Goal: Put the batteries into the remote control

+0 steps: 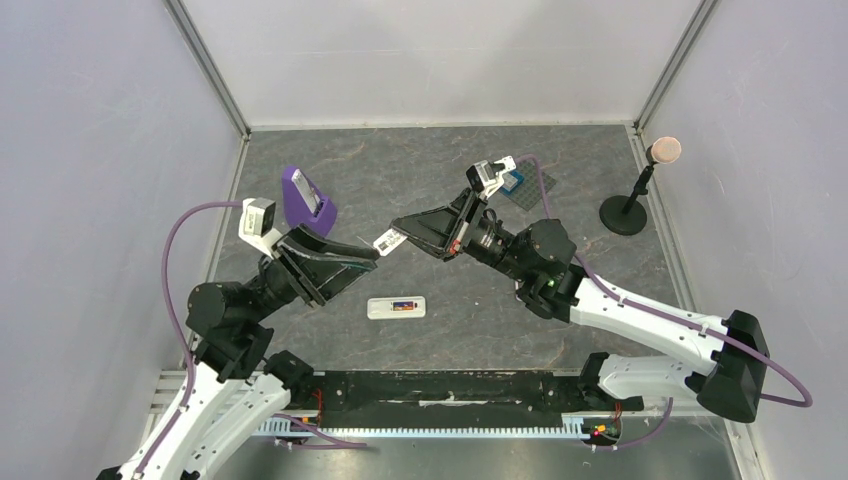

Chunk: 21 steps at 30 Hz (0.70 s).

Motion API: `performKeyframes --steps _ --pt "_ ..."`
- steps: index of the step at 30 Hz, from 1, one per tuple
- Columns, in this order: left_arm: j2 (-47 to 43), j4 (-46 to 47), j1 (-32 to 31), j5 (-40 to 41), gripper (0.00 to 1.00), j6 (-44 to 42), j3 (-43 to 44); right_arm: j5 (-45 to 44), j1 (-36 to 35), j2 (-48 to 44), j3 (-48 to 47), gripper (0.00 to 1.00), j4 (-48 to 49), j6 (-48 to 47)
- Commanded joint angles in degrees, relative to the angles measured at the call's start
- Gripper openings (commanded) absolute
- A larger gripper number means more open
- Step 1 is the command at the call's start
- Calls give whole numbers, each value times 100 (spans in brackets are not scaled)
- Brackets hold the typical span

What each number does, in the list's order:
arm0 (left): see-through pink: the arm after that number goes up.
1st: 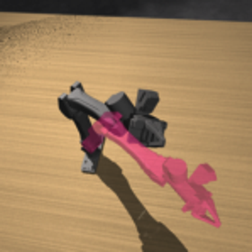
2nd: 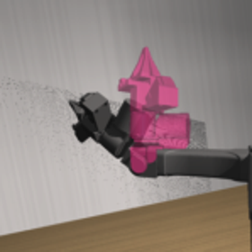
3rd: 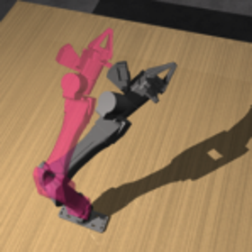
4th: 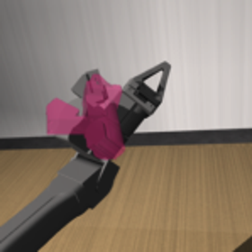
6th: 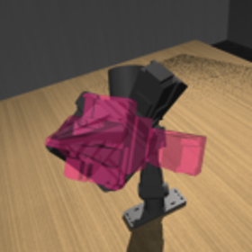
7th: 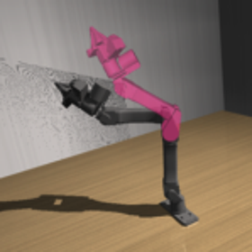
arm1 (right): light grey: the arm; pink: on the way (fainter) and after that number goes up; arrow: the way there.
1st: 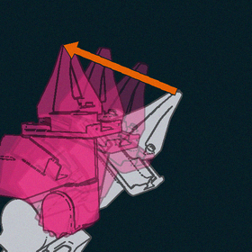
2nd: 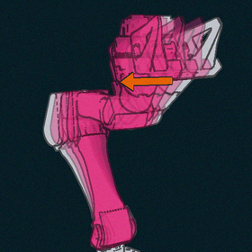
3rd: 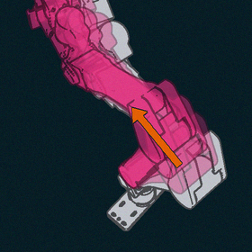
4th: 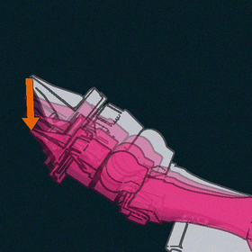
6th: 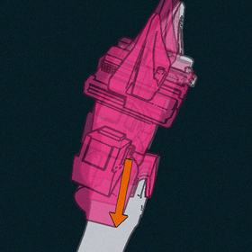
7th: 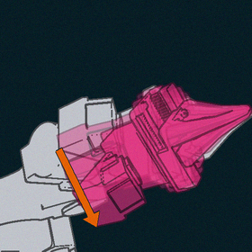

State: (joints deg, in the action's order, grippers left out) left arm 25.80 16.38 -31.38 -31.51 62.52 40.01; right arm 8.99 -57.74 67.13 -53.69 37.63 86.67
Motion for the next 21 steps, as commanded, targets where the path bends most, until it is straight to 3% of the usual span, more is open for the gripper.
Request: performKeyframes --steps 1,9,21 --pt "116 521 0 -207 43 83 51 8 -1 -90 -291 0 20 -229" --pt "291 670 0 -181 41 119 88 10 -7 -84 -297 0 -8 -243" --pt "350 795 -1 -233 21 76 60 -3 -9 -69 -273 0 -21 -162"
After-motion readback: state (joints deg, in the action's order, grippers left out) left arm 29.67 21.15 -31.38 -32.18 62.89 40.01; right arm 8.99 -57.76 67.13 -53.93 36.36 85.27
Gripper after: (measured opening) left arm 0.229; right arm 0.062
